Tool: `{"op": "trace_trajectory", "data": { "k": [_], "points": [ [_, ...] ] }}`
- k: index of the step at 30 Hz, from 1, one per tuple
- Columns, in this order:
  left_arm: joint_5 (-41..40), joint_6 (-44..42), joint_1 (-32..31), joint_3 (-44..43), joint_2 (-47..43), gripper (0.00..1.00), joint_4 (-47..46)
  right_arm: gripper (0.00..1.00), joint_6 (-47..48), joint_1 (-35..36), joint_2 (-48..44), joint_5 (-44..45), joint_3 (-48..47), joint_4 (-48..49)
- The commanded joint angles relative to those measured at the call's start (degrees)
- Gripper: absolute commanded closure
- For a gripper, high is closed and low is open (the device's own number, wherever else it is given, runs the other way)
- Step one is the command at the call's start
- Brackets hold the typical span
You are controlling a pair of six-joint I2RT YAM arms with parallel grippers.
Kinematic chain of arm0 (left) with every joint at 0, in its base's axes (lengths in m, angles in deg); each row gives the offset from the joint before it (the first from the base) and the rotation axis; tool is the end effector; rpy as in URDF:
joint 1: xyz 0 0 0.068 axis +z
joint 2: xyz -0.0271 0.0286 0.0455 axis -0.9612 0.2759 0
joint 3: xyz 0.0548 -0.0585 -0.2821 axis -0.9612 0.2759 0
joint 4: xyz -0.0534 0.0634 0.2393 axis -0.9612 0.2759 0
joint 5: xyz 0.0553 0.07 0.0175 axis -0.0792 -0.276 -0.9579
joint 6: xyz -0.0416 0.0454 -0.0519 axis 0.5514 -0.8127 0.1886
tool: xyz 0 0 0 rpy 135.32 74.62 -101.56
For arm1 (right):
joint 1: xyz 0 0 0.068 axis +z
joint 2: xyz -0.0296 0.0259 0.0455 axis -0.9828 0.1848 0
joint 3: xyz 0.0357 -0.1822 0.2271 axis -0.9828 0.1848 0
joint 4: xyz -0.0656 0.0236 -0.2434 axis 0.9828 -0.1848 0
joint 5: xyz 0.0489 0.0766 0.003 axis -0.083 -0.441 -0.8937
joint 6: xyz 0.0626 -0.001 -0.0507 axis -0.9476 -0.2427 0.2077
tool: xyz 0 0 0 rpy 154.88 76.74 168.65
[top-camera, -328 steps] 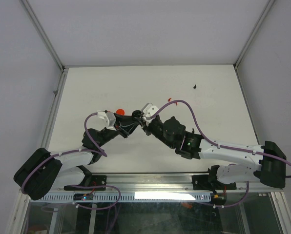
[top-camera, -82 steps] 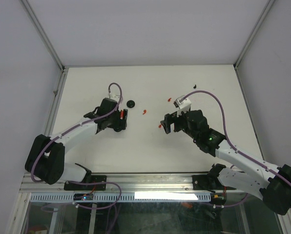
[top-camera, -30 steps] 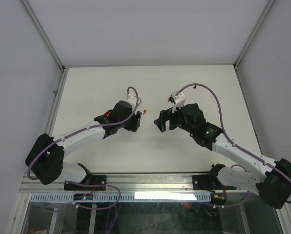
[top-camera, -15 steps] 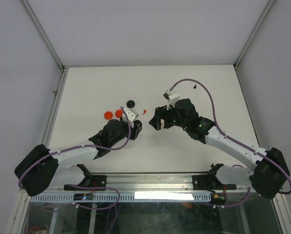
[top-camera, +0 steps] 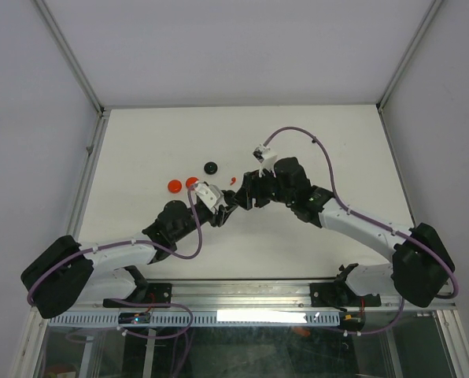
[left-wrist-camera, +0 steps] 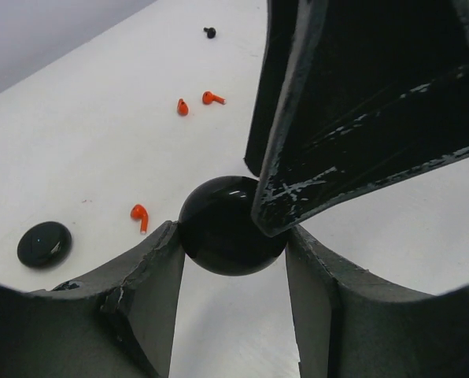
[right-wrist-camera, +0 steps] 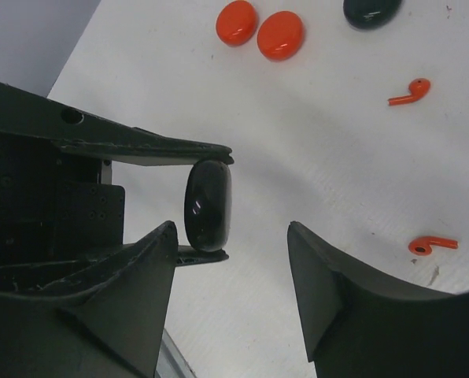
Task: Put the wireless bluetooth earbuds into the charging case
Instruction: Pick up the charging case at the center of the board.
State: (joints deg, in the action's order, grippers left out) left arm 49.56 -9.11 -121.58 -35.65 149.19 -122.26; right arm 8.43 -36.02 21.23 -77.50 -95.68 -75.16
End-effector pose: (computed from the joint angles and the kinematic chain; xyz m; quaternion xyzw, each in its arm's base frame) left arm 0.1708 -0.1880 0.2190 0.3509 0.6680 -0.2297 0.6148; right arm 0.2089 0.2220 0.2681 -0.2289 0.8182 0.3701 0.3756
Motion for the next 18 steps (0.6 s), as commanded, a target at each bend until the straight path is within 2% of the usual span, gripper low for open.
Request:
{"op": "trace_trajectory", "data": {
  "k": [1, 5, 9, 13, 18],
  "points": [
    [2.8, -1.6, -0.6, 0.5, 0.5, 0.6, -7.6, 0.4, -1.1, -0.1, 0.8, -3.7, -3.1, 6.5],
    [3.3, -1.4, -0.8, 0.2, 1.0, 0.59, -7.6, 0.45, -1.2, -0.1, 1.8, -3.8, -3.0, 6.9],
    [3.5, -1.4, -0.9, 0.2, 1.0, 0.59, -7.7, 0.55, -1.2, 0.0, 2.1, -3.5, -2.7, 7.0],
    [3.9, -1.1, -0.9, 0.4, 0.7, 0.58, -7.1, 0.69, -0.2, -0.1, 1.6, -3.4, -2.6, 6.7],
    [4.9, -0.8, -0.8, 0.9, -0.2, 0.53, -6.6, 0.92, 2.1, -0.1, 0.6, -3.8, -2.9, 5.2]
  ]
}}
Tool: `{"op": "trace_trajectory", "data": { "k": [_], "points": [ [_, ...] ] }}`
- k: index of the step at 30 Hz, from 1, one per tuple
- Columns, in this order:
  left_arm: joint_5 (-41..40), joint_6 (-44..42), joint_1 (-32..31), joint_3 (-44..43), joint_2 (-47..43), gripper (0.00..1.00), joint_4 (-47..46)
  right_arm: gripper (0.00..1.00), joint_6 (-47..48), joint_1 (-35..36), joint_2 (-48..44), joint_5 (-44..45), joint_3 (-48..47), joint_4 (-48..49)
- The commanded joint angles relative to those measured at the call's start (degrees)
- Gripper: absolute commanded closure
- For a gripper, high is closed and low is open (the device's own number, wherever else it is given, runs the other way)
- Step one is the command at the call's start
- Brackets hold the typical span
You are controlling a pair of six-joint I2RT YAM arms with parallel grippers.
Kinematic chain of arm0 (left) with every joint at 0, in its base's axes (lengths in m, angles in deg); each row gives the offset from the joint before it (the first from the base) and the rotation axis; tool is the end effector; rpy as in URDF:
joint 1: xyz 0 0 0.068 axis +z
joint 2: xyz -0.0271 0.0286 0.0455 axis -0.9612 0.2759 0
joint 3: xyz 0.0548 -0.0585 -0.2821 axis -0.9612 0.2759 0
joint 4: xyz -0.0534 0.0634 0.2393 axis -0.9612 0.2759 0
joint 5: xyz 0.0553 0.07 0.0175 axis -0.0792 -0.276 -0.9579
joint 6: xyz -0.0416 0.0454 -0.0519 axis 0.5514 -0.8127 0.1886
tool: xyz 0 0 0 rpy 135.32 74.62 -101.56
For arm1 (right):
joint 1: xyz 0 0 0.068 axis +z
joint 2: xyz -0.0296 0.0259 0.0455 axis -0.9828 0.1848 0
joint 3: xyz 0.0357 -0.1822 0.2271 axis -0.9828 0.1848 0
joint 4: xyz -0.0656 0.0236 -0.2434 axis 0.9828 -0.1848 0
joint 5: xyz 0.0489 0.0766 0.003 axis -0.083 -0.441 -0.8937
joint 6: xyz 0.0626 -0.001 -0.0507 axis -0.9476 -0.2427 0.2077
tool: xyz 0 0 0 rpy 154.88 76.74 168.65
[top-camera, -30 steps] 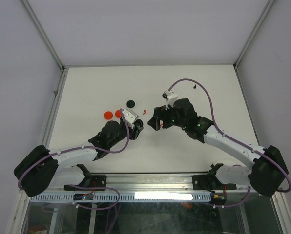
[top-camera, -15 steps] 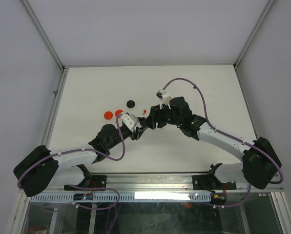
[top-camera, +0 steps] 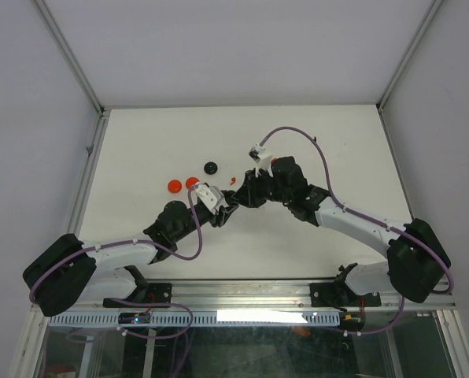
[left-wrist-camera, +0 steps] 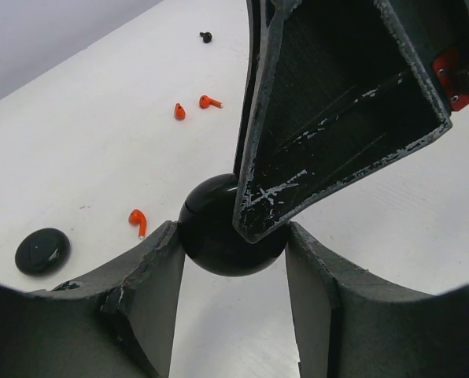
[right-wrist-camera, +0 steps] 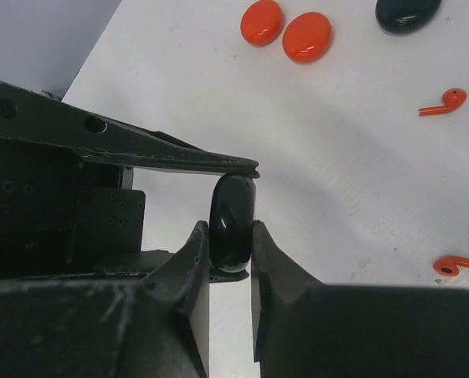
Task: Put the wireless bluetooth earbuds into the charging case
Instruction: Pick up the charging case at the center of the board.
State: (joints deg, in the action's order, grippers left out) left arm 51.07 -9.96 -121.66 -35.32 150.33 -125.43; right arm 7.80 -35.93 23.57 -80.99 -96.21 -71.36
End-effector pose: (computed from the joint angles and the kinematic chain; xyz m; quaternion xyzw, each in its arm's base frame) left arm 0.1707 -0.1911 0.2202 0.3595 0.6522 -0.2384 0.6234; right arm 0.2134 0.2325 0.2685 -0.2404 0.8033 0.3995 0.3705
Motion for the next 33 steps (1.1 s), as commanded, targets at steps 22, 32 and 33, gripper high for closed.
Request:
{"op": "trace_trajectory", "data": {
  "k": [22, 32, 33],
  "points": [
    [23.7, 4.1, 5.4, 5.3, -10.0, 0.36, -4.9, 1.0, 30.2, -0.2, -5.6, -15.6, -14.3, -24.6],
    [39.4, 9.3, 9.0, 2.3, -5.4, 0.44, -9.3, 1.0, 39.2, -0.2, -3.9, -22.7, -19.1, -32.6],
    [40.6, 10.0, 9.3, 2.0, -4.7, 0.45, -9.8, 1.0, 39.8, -0.2, -3.5, -22.9, -19.5, -33.3]
  ]
}}
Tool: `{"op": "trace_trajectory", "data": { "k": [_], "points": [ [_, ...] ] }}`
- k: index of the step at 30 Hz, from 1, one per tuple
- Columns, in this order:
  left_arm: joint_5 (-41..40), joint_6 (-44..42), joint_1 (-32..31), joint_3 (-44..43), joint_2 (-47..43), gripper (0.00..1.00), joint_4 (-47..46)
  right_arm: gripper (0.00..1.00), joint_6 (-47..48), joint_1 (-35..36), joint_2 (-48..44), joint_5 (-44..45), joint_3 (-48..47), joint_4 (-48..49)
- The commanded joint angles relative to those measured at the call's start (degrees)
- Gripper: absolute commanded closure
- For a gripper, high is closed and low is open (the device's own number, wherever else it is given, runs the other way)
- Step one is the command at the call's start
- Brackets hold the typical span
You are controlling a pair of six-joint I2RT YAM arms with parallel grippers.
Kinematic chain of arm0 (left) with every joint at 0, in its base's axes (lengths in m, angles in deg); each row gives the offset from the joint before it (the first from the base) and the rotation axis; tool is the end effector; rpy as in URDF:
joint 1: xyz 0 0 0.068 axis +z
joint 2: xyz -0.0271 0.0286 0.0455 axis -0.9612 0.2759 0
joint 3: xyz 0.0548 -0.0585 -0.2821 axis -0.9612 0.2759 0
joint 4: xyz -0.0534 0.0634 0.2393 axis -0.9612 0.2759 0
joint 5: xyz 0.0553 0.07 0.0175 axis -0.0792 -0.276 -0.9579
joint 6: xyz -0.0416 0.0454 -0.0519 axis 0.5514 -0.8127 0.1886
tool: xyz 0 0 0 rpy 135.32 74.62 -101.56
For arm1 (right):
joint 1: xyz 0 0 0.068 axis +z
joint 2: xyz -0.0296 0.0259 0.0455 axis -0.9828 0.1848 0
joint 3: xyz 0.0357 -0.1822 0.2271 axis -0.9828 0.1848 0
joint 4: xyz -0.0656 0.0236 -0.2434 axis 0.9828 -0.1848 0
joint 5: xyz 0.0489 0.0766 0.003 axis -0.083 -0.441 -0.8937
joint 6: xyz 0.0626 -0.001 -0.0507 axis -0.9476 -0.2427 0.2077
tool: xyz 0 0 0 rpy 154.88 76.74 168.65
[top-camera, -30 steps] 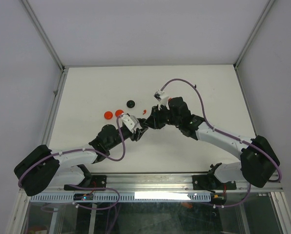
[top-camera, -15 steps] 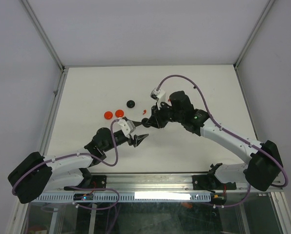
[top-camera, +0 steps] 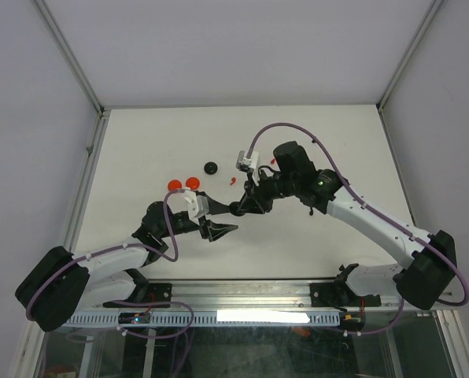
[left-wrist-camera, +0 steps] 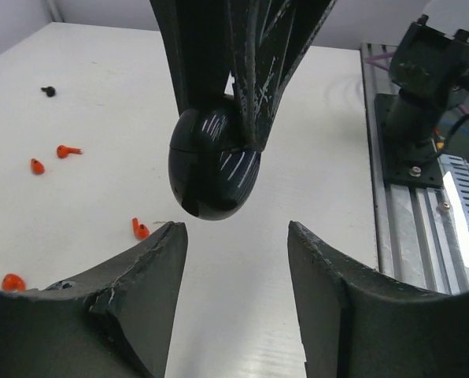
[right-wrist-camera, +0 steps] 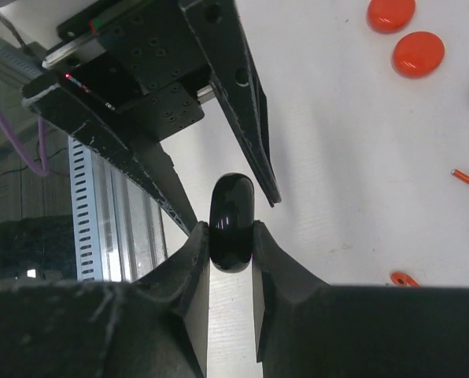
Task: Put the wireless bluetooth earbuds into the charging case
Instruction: Pick up the charging case at the center of the board.
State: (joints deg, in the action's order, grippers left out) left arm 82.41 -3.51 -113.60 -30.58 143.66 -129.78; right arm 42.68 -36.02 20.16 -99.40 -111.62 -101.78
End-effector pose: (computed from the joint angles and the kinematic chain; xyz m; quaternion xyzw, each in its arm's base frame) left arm 0.1452 -0.1698 0.2288 0.4294 0.5617 -0.4124 0.5745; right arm 0.1770 0.2246 0.3254 -0.5252 0.6815 0.3847 0.3343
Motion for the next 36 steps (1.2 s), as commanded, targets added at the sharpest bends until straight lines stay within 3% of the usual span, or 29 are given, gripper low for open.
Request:
{"op": "trace_trajectory", "data": {
  "k": [1, 20, 36],
  "points": [
    [10.2, 4.2, 1.5, -3.1, 2.4, 0.47, -6.0, 1.0, 5.6, -0.1, 0.3, -4.7, -4.5, -3.4],
    [16.5, 12.3, 3.3, -3.9, 7.2, 0.63, -14.8, 1.0, 10.2, -0.1, 4.0, -6.6, -7.0, -8.7],
    [18.6, 18.5, 3.6, -4.9, 11.1, 0.61, -20.7, 1.0, 10.4, -0.1, 4.2, -7.2, -6.8, -8.1]
  ]
}}
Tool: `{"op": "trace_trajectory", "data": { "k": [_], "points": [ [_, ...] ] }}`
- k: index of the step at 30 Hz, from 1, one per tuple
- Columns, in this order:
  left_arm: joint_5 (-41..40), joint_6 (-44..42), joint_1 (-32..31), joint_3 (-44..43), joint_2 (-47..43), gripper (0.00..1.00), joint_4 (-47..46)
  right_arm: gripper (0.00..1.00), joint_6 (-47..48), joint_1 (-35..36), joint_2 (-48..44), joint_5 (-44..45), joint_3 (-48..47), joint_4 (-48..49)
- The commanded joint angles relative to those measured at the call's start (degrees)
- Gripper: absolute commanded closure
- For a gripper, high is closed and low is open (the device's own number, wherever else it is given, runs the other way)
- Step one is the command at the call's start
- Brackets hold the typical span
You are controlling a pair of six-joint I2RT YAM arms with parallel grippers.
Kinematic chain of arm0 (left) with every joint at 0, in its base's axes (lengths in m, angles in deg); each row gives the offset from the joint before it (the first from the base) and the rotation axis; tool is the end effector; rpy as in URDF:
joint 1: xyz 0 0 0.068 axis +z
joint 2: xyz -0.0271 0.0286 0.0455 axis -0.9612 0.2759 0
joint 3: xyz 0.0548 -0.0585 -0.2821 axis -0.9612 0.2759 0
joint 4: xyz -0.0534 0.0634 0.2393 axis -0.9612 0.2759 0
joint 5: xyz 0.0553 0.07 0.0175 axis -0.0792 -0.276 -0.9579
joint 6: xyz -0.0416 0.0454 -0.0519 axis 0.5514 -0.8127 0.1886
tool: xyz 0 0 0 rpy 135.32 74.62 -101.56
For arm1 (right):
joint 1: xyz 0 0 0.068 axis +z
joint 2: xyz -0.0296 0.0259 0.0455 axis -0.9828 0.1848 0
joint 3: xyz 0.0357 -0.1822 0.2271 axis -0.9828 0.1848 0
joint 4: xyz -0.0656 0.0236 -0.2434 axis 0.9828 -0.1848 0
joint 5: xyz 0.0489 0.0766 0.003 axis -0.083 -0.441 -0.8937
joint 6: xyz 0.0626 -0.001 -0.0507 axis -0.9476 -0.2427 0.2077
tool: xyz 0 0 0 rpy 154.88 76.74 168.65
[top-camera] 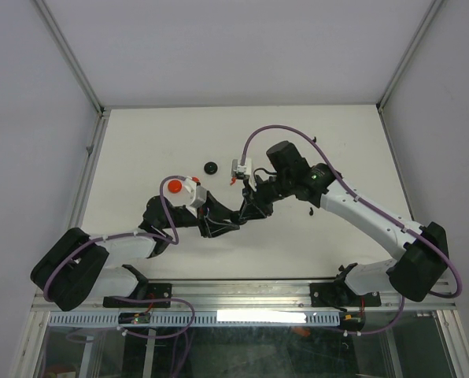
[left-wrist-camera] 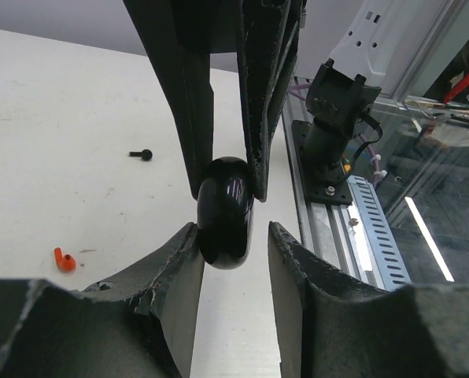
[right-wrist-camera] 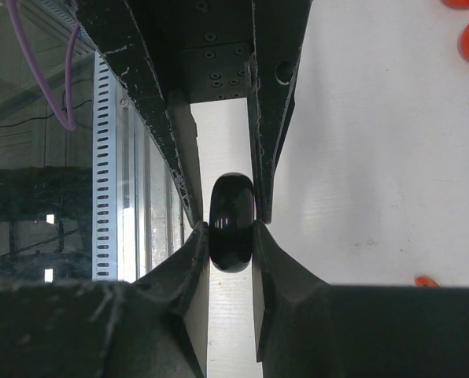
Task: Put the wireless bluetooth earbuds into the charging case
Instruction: Pick up the charging case at the center of the board.
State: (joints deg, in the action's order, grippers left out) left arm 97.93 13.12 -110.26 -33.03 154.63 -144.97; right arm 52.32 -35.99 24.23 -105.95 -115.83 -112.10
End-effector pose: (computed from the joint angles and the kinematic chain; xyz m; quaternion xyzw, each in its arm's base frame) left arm 0.1583 -0.1812 0.2352 0.4164 0.5371 -0.5422 0.4942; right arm 0.1732 0.2296 0.3179 -0.5843 0.6515 0.4006 0.2715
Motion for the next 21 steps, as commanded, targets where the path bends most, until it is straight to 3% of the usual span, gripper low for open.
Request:
{"op": "trace_trajectory", "data": {
  "k": [1, 8, 13, 17, 21],
  "points": [
    [3.1, 2.1, 0.3, -2.6, 0.3, 0.61, -5.6, 1.0, 0.8, -0.1, 0.1, -0.6, -2.5, 2.1],
    [3.3, 2.2, 0.2, -3.2, 1.1, 0.61, -4.6, 1.0, 0.6, -0.1, -0.2, 0.3, -2.2, 2.8],
    [3.7, 2.4, 0.2, -3.5, 1.7, 0.73, -4.4, 0.98, 0.3, -0.1, -0.7, 0.4, -2.0, 3.0],
    [3.9, 2.0, 0.3, -3.6, 1.8, 0.87, -4.3, 0.87, -0.4, -0.1, -1.5, 1.1, -1.6, 3.7],
    [3.0, 1.1, 0.2, -2.9, 1.1, 0.96, -4.8, 0.67, -1.8, -0.1, -3.2, 3.0, -0.3, 6.0]
  ]
}}
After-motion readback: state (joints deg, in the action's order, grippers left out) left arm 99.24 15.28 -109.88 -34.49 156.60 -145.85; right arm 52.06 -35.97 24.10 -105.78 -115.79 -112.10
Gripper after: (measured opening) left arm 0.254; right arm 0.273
